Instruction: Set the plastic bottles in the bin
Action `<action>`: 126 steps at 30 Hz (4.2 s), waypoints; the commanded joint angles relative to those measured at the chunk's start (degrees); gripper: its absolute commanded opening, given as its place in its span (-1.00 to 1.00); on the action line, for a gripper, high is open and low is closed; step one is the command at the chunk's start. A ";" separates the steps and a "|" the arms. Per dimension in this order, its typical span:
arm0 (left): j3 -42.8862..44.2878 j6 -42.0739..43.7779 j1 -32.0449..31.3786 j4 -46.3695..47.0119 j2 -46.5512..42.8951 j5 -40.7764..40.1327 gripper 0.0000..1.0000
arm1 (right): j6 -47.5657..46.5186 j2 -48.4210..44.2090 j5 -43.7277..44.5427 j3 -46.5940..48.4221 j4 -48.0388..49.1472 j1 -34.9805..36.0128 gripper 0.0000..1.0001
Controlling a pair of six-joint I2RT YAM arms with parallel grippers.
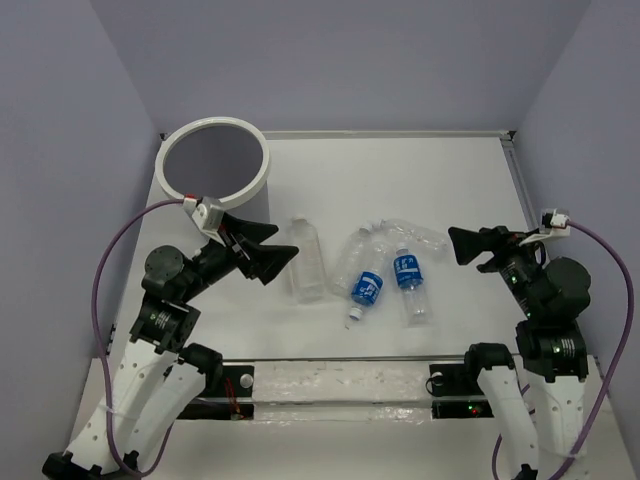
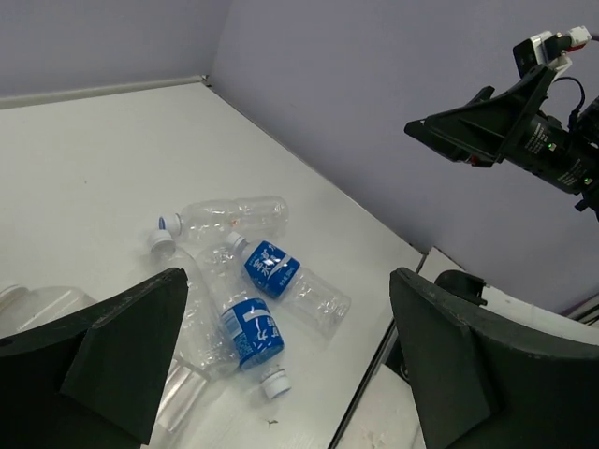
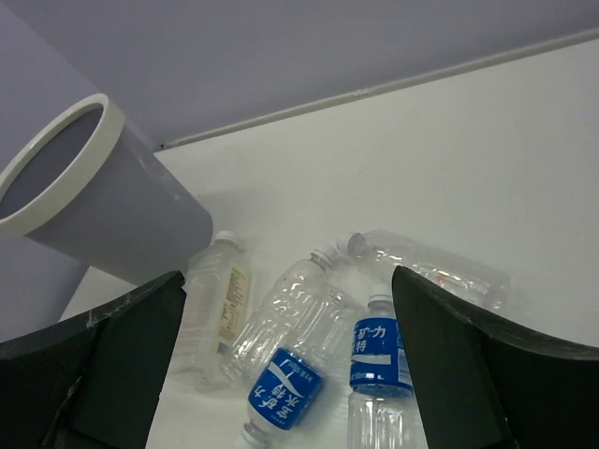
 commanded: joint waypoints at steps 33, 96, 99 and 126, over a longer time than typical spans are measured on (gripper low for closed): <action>7.72 -4.20 -29.35 -16.48 36.55 -66.10 0.98 | -1.06 7.95 -12.75 -8.16 2.52 -0.32 0.89; 38.65 27.77 -31.38 0.29 29.52 -82.53 0.03 | 1.66 4.79 -21.55 -15.02 9.03 0.21 0.91; 41.73 32.88 -23.40 4.43 32.77 -78.17 0.03 | 1.75 4.00 -20.93 -15.55 9.12 0.21 0.91; 16.07 33.33 3.96 33.52 38.32 -74.62 0.98 | 2.45 0.13 -20.23 -18.36 10.08 0.21 0.89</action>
